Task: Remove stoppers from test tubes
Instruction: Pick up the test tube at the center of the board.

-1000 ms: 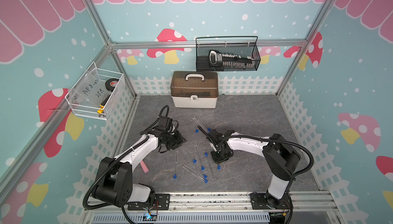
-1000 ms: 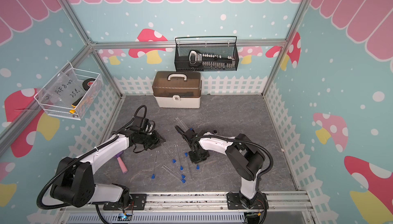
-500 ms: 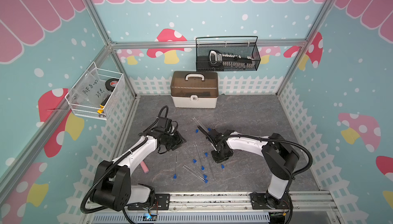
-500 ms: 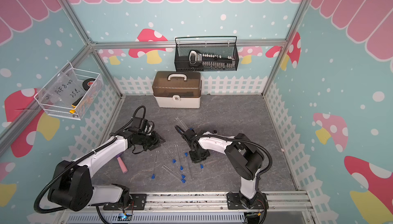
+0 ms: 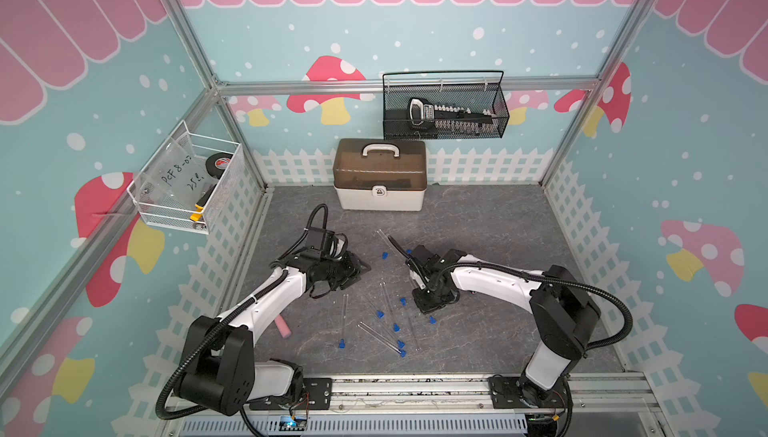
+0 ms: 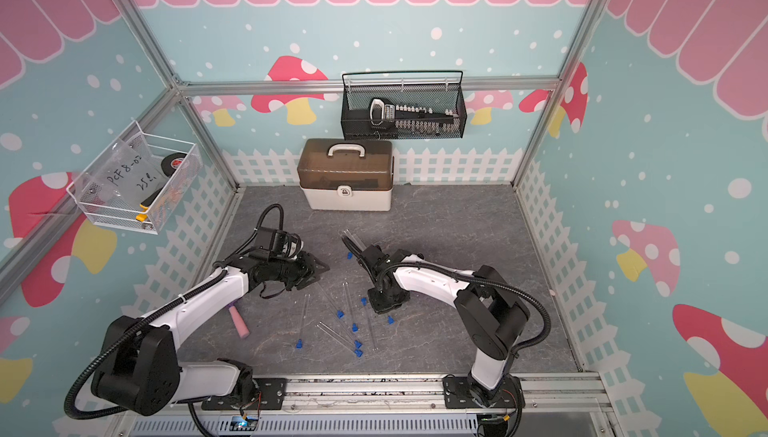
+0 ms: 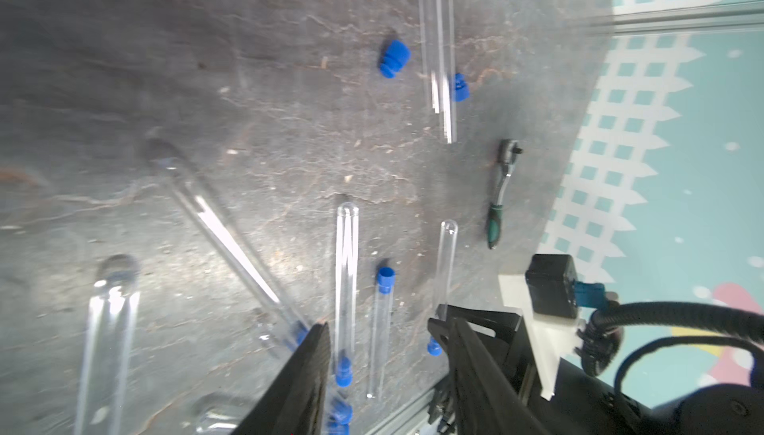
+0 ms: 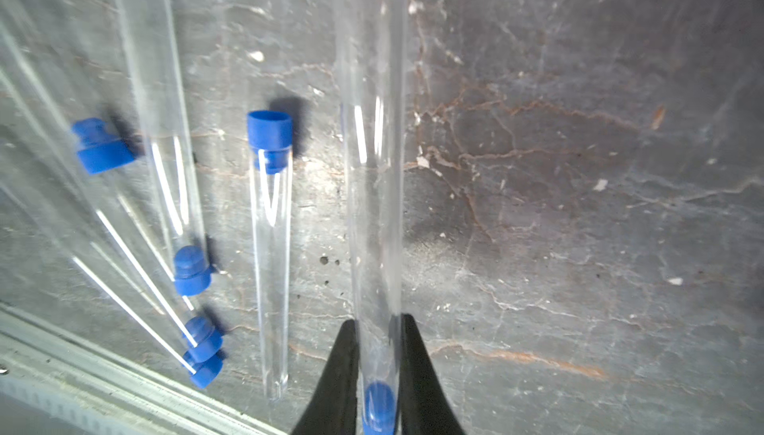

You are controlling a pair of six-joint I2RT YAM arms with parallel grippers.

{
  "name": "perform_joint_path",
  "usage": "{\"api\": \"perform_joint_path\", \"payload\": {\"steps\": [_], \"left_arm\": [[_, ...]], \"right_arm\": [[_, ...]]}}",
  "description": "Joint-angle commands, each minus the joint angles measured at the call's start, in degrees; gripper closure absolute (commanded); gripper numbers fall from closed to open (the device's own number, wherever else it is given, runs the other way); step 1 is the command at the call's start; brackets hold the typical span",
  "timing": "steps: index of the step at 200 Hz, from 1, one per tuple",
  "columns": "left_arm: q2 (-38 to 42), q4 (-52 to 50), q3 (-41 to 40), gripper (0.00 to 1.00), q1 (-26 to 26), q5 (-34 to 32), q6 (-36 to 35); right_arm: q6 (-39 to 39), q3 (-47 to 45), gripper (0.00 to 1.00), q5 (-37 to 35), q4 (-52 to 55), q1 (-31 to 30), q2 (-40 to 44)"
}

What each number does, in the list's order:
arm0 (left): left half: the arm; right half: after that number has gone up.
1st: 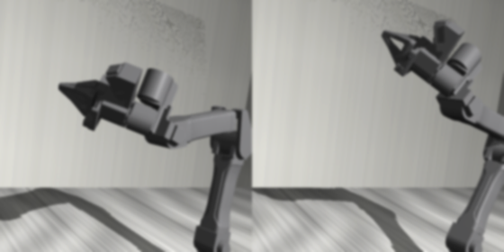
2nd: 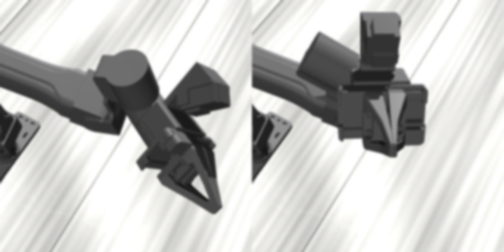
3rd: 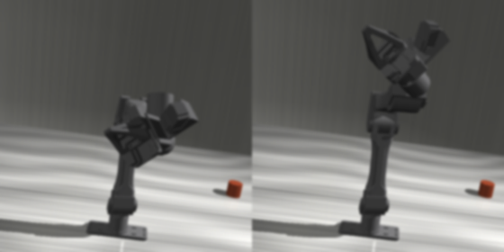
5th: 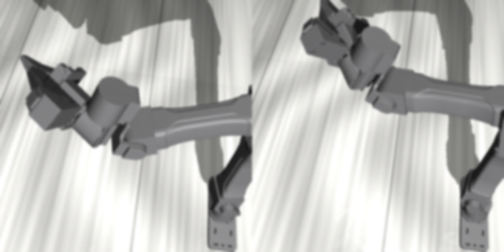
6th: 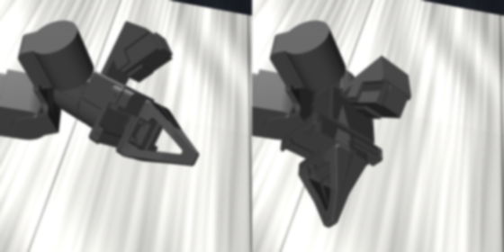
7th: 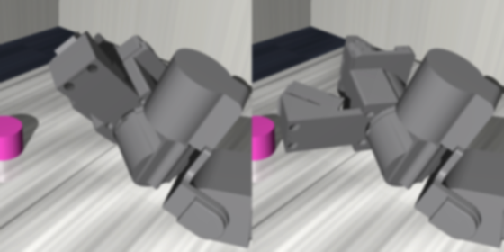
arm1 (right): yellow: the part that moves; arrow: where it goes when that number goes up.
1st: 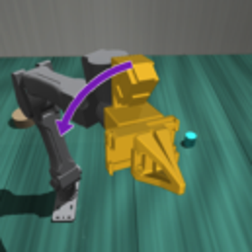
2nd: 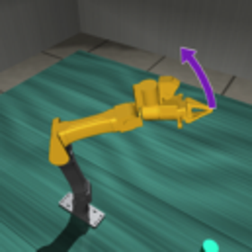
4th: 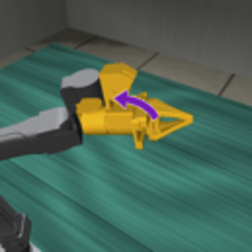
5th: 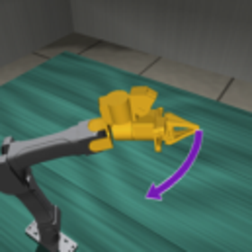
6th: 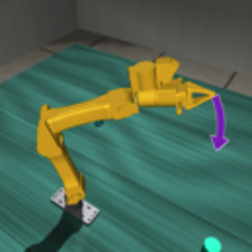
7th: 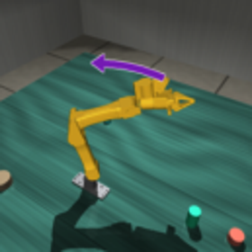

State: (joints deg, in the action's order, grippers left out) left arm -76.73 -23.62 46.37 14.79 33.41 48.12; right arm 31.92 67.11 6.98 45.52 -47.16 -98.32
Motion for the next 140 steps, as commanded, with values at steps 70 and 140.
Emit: {"api": "perform_joint_path", "payload": {"steps": [70,140], "left_arm": [[1.6,15.09,1.93,0.47,2.7,9.68,7.21],[2.74,14.93,3.89,0.48,3.91,8.92,6.88]], "right_arm": [[-5.03,16.55,0.84,19.91,4.6,1.47,2.99],[-5.4,23.72,0.85,27.7,6.43,1.46,-0.08]]}}
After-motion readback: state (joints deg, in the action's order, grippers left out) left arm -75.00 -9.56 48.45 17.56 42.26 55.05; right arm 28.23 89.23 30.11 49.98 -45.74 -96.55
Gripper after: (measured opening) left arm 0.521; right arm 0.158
